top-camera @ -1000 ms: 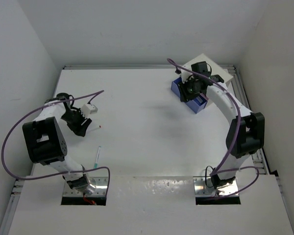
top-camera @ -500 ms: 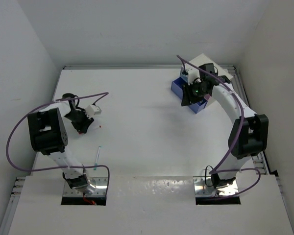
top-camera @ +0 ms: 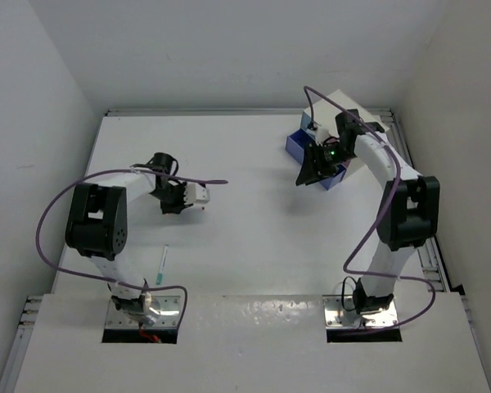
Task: Sort the stationery into containers
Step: Pick up the pen from the center of the board, then place the pen in the drawer.
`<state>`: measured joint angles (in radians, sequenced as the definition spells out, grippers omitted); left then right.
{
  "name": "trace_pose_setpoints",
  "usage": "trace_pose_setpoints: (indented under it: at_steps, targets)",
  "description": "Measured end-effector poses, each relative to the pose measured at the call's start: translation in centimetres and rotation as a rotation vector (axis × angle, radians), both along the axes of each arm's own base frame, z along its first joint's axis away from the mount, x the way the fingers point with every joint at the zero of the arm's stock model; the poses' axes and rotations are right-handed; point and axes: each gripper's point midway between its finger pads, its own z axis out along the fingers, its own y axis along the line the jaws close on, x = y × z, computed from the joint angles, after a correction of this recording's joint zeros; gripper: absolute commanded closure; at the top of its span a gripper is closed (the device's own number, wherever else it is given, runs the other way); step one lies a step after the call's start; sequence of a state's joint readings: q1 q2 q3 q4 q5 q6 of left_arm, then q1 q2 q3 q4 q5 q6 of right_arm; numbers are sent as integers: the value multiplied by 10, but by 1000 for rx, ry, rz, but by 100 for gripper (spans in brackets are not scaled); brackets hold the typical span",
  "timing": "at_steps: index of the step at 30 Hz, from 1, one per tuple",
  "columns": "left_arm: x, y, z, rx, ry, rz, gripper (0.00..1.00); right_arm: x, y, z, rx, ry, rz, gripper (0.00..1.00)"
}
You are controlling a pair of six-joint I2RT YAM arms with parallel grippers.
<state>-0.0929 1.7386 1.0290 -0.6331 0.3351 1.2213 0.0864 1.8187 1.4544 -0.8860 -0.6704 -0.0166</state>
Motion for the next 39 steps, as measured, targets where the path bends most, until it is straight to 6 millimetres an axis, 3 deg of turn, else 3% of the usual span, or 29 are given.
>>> trace_pose_setpoints:
  at_steps: [5, 9, 12, 18, 22, 28, 39]
  targets:
    - [5, -60, 29, -72, -162, -173, 100, 2, 18, -9, 133, 155, 30, 48]
    - [-3, -106, 69, -129, -327, -319, 100, -11, 36, -21, 223, 307, 40, 48]
    - [-10, -135, 88, -174, -380, -390, 100, -22, 55, -23, 260, 373, 71, 48]
    - [-26, -171, 105, -230, -373, -453, 100, -35, 104, -14, 342, 468, 172, 47]
    - [-33, -196, 129, -282, -393, -475, 100, -45, 125, -13, 366, 506, 222, 47]
    - [-43, -210, 153, -332, -416, -477, 100, -65, 142, -4, 389, 559, 273, 47]
    - [-50, -209, 151, -326, -390, -477, 100, -67, 149, 7, 417, 583, 284, 48]
